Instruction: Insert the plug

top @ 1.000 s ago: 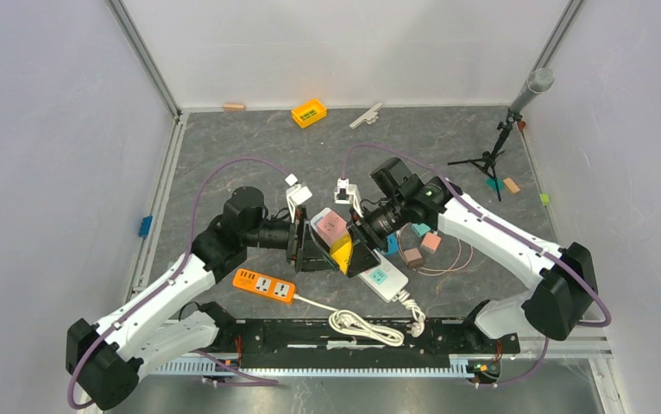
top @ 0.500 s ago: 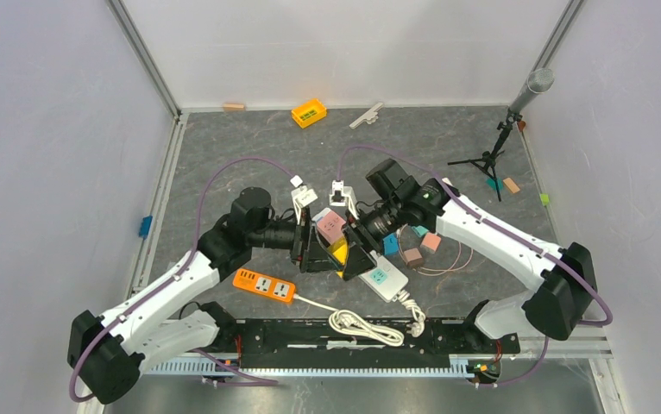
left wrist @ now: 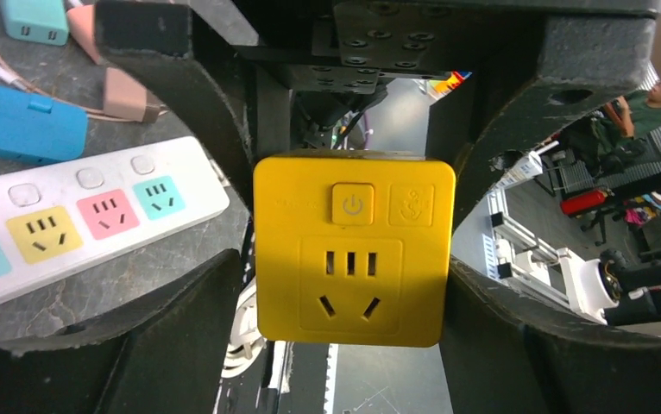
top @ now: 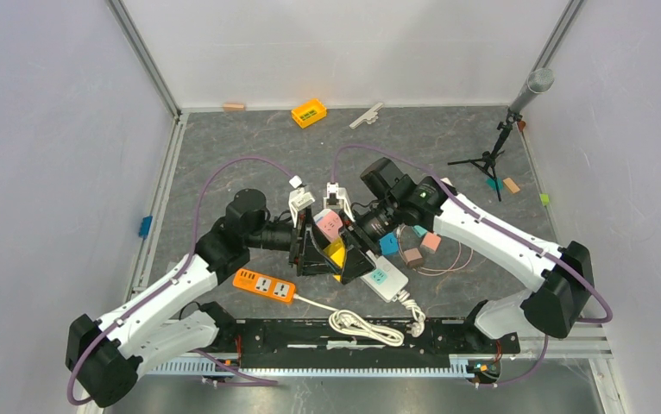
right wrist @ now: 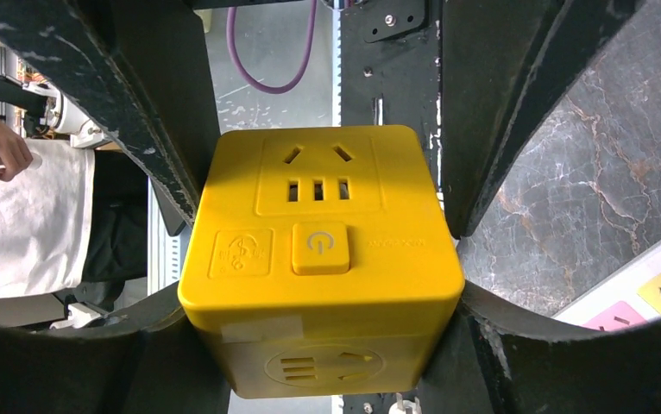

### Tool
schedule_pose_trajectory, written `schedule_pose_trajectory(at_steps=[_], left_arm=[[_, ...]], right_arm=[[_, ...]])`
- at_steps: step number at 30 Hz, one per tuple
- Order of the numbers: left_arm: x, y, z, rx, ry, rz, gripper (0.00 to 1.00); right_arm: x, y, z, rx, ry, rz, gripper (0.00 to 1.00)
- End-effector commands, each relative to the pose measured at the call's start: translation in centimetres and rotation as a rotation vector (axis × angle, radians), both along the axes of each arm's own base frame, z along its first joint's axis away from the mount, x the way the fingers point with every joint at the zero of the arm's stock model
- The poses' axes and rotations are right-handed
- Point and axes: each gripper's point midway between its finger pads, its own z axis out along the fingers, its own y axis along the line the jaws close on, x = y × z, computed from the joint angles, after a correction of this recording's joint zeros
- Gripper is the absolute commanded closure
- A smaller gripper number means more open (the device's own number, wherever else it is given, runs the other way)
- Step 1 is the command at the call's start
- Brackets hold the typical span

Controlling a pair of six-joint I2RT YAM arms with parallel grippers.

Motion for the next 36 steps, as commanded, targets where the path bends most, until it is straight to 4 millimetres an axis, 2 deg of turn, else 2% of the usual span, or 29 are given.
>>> schedule_pose_trajectory(at_steps=[1,3,5,8,10,12,13,19,21,25,29,36], left_arm=[[-0.5,-0.5,2.2,-0.088,-0.025,-0.048,0.19],[-0.7,-0.5,2.5,-0.1,-0.024,-0.063,0.27],[-0.8,-0.6,2.7,-0.103,-0.021,-0.069,0.41],[-0.7,-0.6,2.7,-0.102,-0.019,-0.063,0.65],[-0.5,-0.6,2.6,-0.1,-0.027,-0.054,0.85],[-0.2,-0.6,2.4,-0.092,-0.025,-0.034,0.97],[0.0,-0.6,2.3,-0.085,-0.026,-0.02,0.98],[1.3,0.1,1.3,-0.019,-0.063,0.079,0.98],[2.0,0.5,1.1,0.004,-0.091,0.128,0.98],[3.9,1.9,0.2,0.086,-0.154,0.267,0.98],[5.1,3.4,-0.4,0.158,-0.208,0.361,0.98],[6.2,4.6,-1.2,0.234,-0.229,0.435,0.98]], right_arm=[[-0.5,1.3,3.2,0.116,-0.035,0.068,1.0],[-0.5,1.3,3.0,0.11,-0.033,0.068,1.0],[-0.3,1.4,2.8,0.107,-0.036,0.065,1.0],[0.1,1.5,2.6,0.094,-0.056,0.047,1.0],[0.7,1.6,2.4,0.078,-0.079,0.026,0.92],[1.7,1.6,2.0,0.046,-0.124,-0.02,0.8],[2.2,1.6,2.1,0.035,-0.149,-0.039,0.74],[5.8,1.4,3.4,0.013,-0.327,-0.21,0.17],[6.7,1.1,3.6,-0.003,-0.356,-0.271,0.02],[8.6,-0.1,4.1,-0.027,-0.433,-0.402,0.02],[10.9,-2.5,4.1,-0.075,-0.505,-0.594,0.02],[13.5,-6.6,1.8,-0.139,-0.469,-0.874,0.02]])
